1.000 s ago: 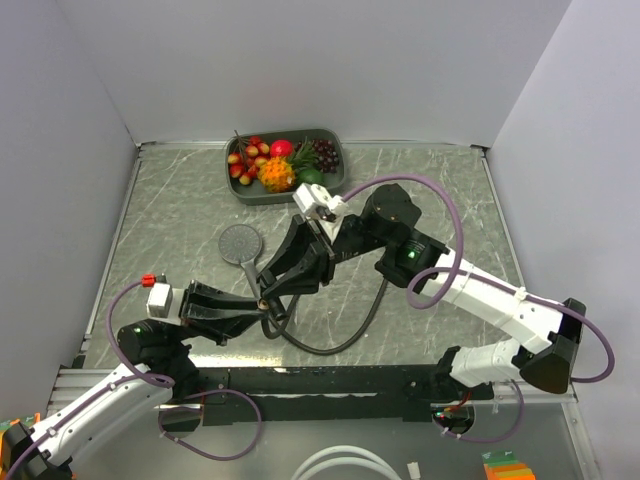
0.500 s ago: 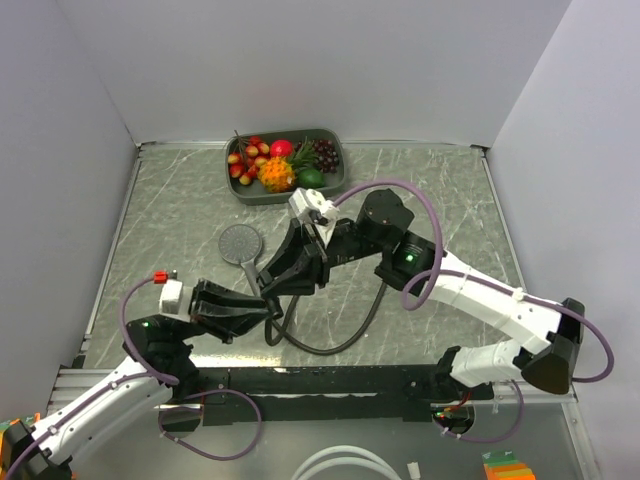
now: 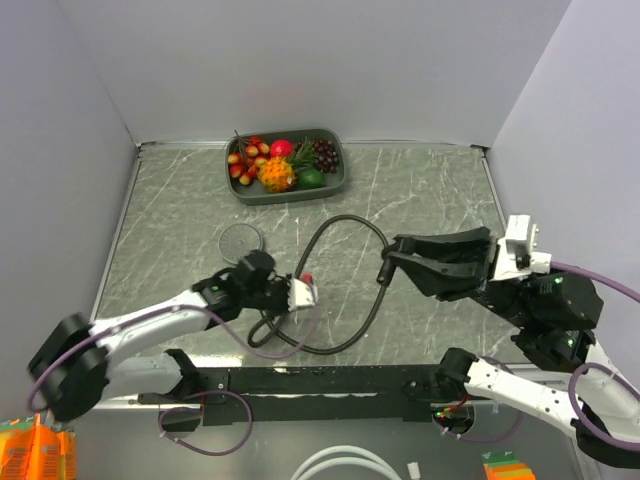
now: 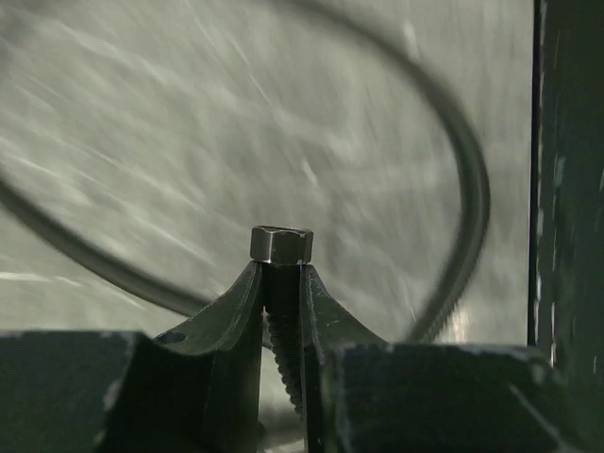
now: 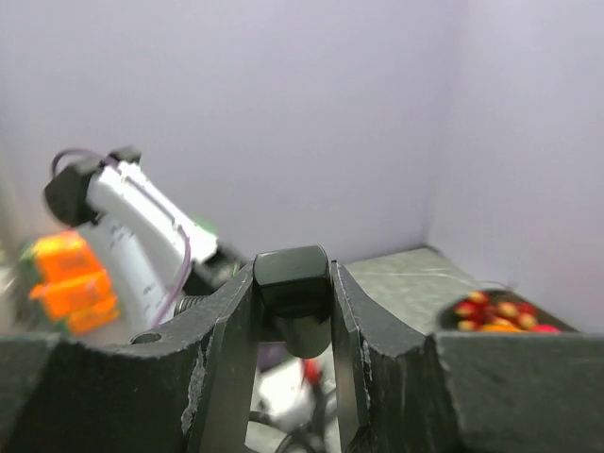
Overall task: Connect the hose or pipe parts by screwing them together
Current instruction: Place the pipeline at the center of the board.
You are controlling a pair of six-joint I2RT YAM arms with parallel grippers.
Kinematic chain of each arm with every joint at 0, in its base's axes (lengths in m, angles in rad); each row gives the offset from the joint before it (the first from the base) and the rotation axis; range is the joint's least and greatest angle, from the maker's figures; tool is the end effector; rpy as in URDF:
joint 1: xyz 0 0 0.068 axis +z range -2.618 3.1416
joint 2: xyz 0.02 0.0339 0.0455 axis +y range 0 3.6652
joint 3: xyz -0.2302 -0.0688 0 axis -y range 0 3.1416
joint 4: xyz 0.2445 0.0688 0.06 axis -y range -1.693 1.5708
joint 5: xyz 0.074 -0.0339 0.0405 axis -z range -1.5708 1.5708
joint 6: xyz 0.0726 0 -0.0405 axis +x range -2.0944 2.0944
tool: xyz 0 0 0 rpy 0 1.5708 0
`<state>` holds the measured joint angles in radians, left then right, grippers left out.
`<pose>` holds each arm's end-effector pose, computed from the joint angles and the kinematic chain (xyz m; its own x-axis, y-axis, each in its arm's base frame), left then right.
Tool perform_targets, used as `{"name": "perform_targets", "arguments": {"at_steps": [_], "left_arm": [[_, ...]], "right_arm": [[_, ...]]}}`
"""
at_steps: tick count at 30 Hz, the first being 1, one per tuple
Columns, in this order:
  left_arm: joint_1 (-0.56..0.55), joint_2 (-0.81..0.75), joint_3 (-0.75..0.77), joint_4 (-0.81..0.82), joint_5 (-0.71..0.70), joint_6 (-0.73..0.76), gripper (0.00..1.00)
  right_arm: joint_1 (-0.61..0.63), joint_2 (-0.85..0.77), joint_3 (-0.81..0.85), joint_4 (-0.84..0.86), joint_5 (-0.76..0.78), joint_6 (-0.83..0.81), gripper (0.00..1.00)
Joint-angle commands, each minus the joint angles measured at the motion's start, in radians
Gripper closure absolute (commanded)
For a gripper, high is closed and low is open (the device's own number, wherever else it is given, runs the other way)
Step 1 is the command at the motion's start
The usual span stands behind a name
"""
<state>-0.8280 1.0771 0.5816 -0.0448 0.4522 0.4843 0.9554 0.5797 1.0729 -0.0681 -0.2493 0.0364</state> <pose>0.1620 -0.2233 0.1811 0.1186 0.4901 -0.8636 0.9726 0.1177 0.2004 0.0696 0.1295 0.4677 0.2044 0.3502 -0.9141 -0.9291 0.3634 -0.0685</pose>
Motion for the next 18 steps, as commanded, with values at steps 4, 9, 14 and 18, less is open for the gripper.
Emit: {"name": "perform_targets", "arguments": {"at_steps": [4, 9, 14, 18], "left_arm": [[-0.172, 0.288, 0.153, -0.061, -0.152, 0.137, 0.99], [-0.258, 0.440, 0.224, 0.008, -0.164, 0.045, 0.99], [-0.266, 0.510, 0.231, 0.036, -0.159, -0.015, 0.99], [-0.269, 0.520, 0.195, 0.037, -0.175, -0.039, 0.99]], "right_arm": [[0.000, -0.096, -0.122, -0.064, 0.272, 0.066, 1.00], [-0.001, -0.084, -0.128, -0.144, 0.340, 0.053, 1.00], [-0.001, -0.127, -0.152, -0.159, 0.395, 0.019, 1.00], [0.000, -0.152, -0.159, -0.162, 0.412, 0.005, 1.00]]}}
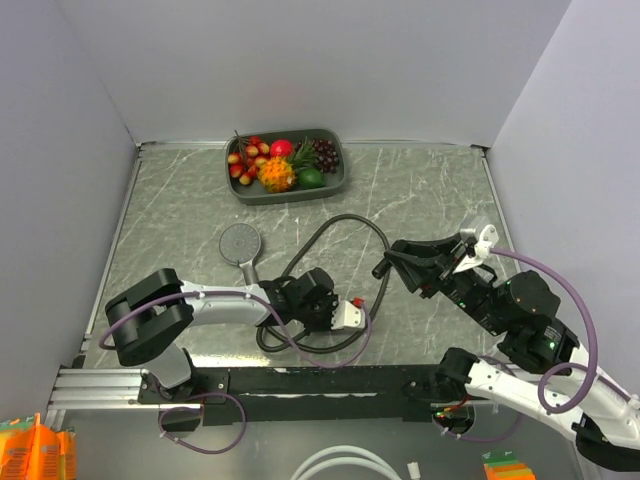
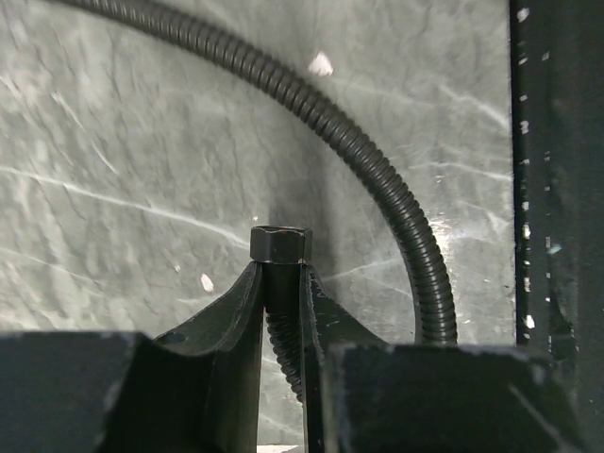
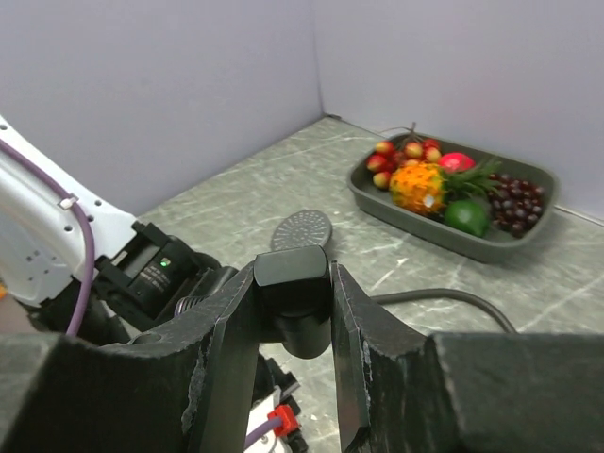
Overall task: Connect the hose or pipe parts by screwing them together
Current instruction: Place the pipeline at the center of the board.
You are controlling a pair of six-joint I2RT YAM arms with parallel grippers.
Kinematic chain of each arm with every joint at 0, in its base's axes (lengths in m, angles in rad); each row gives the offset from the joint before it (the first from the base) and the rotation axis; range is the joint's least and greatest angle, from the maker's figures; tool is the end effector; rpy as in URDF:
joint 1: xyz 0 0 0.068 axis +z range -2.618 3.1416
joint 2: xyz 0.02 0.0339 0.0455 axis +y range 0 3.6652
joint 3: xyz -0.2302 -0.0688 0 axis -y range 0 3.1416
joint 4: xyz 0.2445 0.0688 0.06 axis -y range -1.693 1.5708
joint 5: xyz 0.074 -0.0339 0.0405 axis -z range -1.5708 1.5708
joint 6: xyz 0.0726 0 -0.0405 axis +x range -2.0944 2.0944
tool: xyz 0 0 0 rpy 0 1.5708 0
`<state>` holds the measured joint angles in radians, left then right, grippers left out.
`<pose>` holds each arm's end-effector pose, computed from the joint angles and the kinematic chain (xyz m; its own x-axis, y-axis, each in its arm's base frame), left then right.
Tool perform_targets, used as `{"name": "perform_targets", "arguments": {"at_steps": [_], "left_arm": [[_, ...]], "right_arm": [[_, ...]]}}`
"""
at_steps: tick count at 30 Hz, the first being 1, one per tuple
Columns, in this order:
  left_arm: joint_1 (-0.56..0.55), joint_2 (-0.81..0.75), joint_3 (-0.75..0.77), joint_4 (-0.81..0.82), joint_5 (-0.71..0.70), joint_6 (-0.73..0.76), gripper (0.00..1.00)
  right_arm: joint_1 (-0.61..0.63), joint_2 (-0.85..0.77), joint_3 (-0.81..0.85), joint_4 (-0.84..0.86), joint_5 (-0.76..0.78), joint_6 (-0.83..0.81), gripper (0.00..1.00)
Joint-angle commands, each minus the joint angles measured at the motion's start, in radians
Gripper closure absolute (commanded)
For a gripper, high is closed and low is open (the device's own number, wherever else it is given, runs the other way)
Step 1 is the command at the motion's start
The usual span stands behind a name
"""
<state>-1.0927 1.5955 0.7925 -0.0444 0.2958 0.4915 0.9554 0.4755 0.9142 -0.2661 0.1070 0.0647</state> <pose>0.1347 -0.3060 0.1019 0.1387 0.7136 -0.6867 0.9898 -0.0771 0.1198 0.0959 0.1223 0.4022 0.0504 0.1826 -0.9819 -0.7560 0.6494 0.0820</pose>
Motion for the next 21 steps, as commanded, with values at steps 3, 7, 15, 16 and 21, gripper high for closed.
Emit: {"name": "perform_targets", "arguments": {"at_steps": [3, 7, 15, 16, 21], "left_arm": [[-0.004, -0.003, -0.050, 0.095, -0.023, -0.057, 0.75], [-0.006, -0.005, -0.078, 0.113, -0.011, -0.056, 0.61], [-0.006, -0.008, -0.104, 0.155, -0.009, -0.062, 0.50], [-0.006, -0.008, -0.101, 0.156, -0.014, -0.073, 0.49], [-0.009, -0.008, -0.087, 0.144, -0.089, -0.137, 0.49]], "right_arm": [[0.000, -0.052, -0.003, 0.034, 0.069, -0.023, 1.00], [0.000, -0.060, -0.018, 0.047, 0.074, -0.028, 1.00], [-0.001, -0.061, -0.029, 0.047, 0.076, -0.026, 1.00], [0.000, -0.058, -0.031, 0.048, 0.076, -0.026, 1.00], [-0.001, -0.074, -0.047, 0.053, 0.083, -0.025, 1.00]]}}
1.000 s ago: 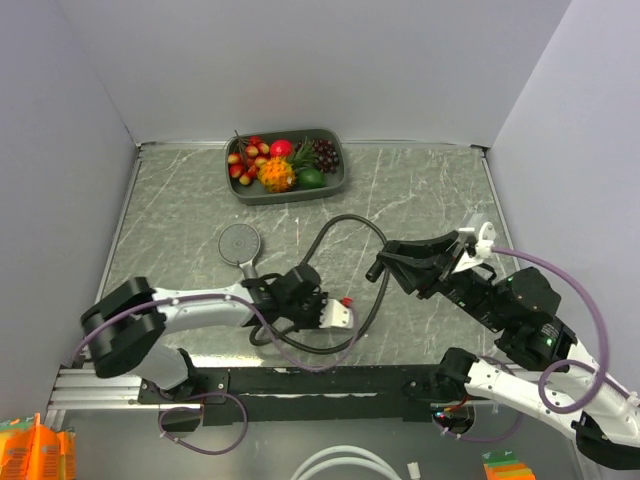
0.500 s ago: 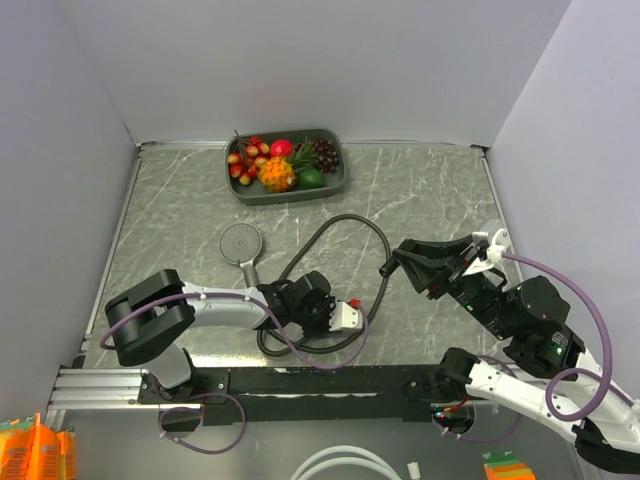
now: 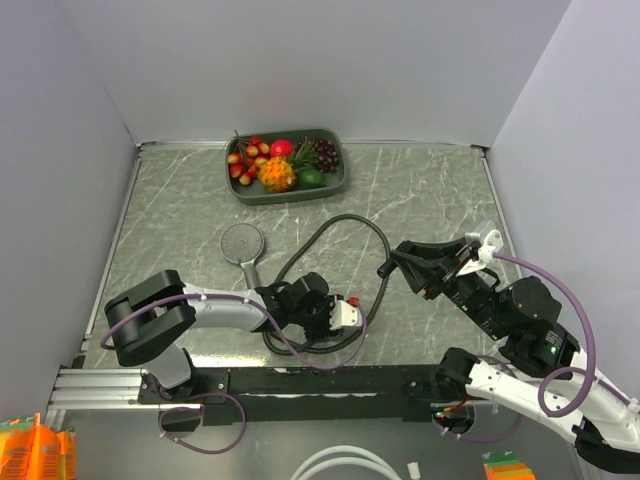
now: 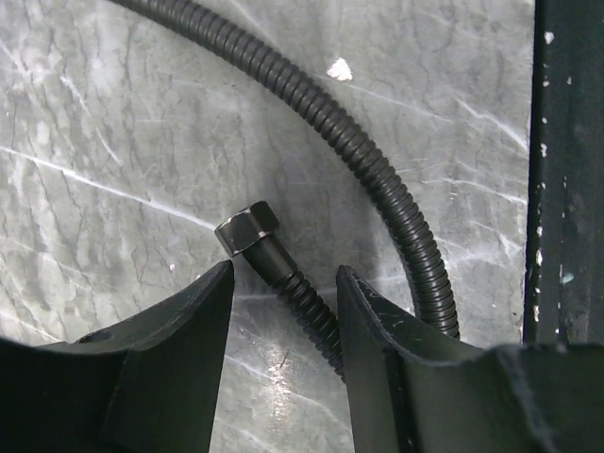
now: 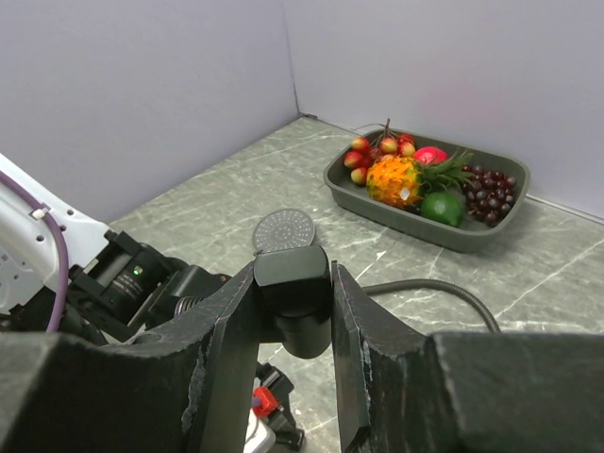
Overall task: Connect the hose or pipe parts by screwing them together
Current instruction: Place the pipeline at the center of the board.
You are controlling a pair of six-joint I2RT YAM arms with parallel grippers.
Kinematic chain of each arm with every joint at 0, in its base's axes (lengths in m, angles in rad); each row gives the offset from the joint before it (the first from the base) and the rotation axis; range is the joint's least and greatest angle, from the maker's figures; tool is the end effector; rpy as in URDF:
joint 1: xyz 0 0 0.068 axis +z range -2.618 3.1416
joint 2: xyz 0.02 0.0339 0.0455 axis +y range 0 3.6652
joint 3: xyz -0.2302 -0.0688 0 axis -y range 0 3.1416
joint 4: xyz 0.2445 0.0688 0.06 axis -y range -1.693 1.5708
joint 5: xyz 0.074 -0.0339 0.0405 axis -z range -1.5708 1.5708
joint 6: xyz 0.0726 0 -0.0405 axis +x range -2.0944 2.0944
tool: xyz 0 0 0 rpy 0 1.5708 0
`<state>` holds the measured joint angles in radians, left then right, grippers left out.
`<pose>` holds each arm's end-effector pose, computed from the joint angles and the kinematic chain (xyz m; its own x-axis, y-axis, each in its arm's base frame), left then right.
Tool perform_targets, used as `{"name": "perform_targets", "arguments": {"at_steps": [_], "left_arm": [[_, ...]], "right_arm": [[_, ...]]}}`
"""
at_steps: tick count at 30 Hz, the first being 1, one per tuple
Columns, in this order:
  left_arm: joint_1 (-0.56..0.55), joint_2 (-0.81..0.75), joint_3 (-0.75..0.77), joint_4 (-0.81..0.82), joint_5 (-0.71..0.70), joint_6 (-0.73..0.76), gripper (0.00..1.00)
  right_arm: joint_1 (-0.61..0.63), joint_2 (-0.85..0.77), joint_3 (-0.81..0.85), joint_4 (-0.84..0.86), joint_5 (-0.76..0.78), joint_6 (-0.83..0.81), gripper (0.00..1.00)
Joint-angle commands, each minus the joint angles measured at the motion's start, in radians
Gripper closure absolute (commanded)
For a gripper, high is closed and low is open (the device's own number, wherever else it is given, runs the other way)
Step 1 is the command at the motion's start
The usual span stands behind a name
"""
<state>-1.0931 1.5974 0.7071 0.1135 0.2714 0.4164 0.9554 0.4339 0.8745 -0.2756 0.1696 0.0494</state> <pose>0.1341 -0.3013 0.0904 0.0869 0.6798 -0.7282 0.9932 -0.0020 0.1166 0.0968 0.1156 0.3927 0.0597 0.1688 -0.9838 -0.7125 0.6975 0.0764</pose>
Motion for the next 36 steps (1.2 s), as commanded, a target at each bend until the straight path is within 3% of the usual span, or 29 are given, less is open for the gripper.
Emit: {"name": "perform_targets", "arguments": {"at_steps": [1, 13, 25, 36], "left_arm": [[-0.010, -0.007, 0.021, -0.029, -0.070, -0.097, 0.49], [-0.039, 0.045, 0.146, -0.173, -0.129, -0.286, 0.45], [-0.048, 0.110, 0.216, -0.179, -0.236, -0.464, 0.46], [-0.071, 0.098, 0.267, -0.245, -0.227, -0.596, 0.47]], "right_arm": [[0.000, -0.032, -0.009, 0.059, 0.022, -0.008, 1.00], [-0.001, -0.066, -0.012, 0.038, 0.018, -0.006, 1.00], [-0.001, -0.118, -0.009, -0.007, 0.028, -0.026, 1.00], [0.000, -0.107, -0.002, -0.019, 0.028, -0.016, 1.00]]}}
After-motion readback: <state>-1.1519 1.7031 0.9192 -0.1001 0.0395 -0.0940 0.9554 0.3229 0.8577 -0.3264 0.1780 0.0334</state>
